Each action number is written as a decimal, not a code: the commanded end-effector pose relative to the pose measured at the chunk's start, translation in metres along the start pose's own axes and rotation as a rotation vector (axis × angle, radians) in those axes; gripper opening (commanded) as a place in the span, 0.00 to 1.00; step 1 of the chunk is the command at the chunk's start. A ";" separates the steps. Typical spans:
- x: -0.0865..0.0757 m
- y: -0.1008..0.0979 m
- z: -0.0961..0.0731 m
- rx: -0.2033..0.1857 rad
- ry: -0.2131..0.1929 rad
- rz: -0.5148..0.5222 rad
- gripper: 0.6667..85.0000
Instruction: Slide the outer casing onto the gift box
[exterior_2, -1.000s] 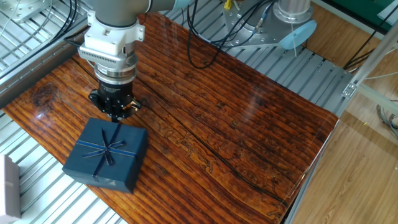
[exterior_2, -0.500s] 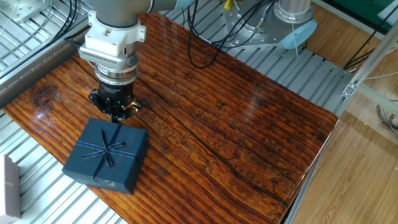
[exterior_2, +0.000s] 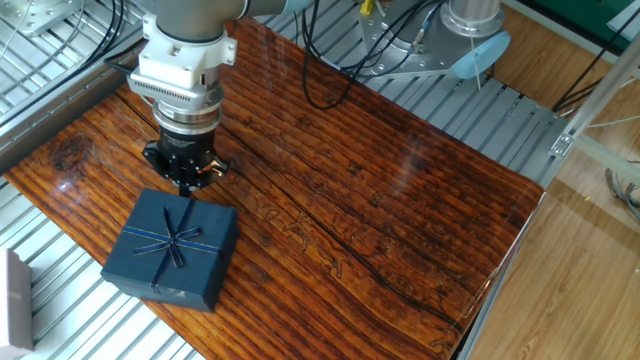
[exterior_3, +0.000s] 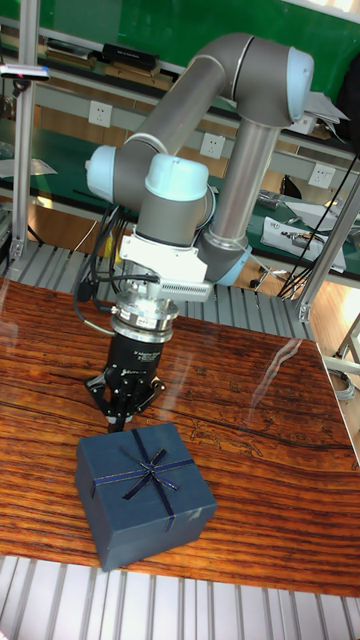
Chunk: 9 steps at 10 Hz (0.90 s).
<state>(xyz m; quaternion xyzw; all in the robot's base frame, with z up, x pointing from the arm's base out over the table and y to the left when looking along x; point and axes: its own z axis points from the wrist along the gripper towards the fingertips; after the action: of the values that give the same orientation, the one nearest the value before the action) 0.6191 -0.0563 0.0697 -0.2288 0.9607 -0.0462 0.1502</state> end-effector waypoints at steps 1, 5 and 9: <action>-0.001 0.000 -0.001 0.001 -0.005 0.006 0.00; 0.009 0.005 -0.002 -0.005 0.033 0.026 0.00; 0.033 0.001 -0.011 0.025 0.126 0.008 0.00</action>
<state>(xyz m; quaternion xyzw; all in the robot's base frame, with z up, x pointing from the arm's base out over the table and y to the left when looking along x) 0.5990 -0.0628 0.0682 -0.2223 0.9663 -0.0627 0.1140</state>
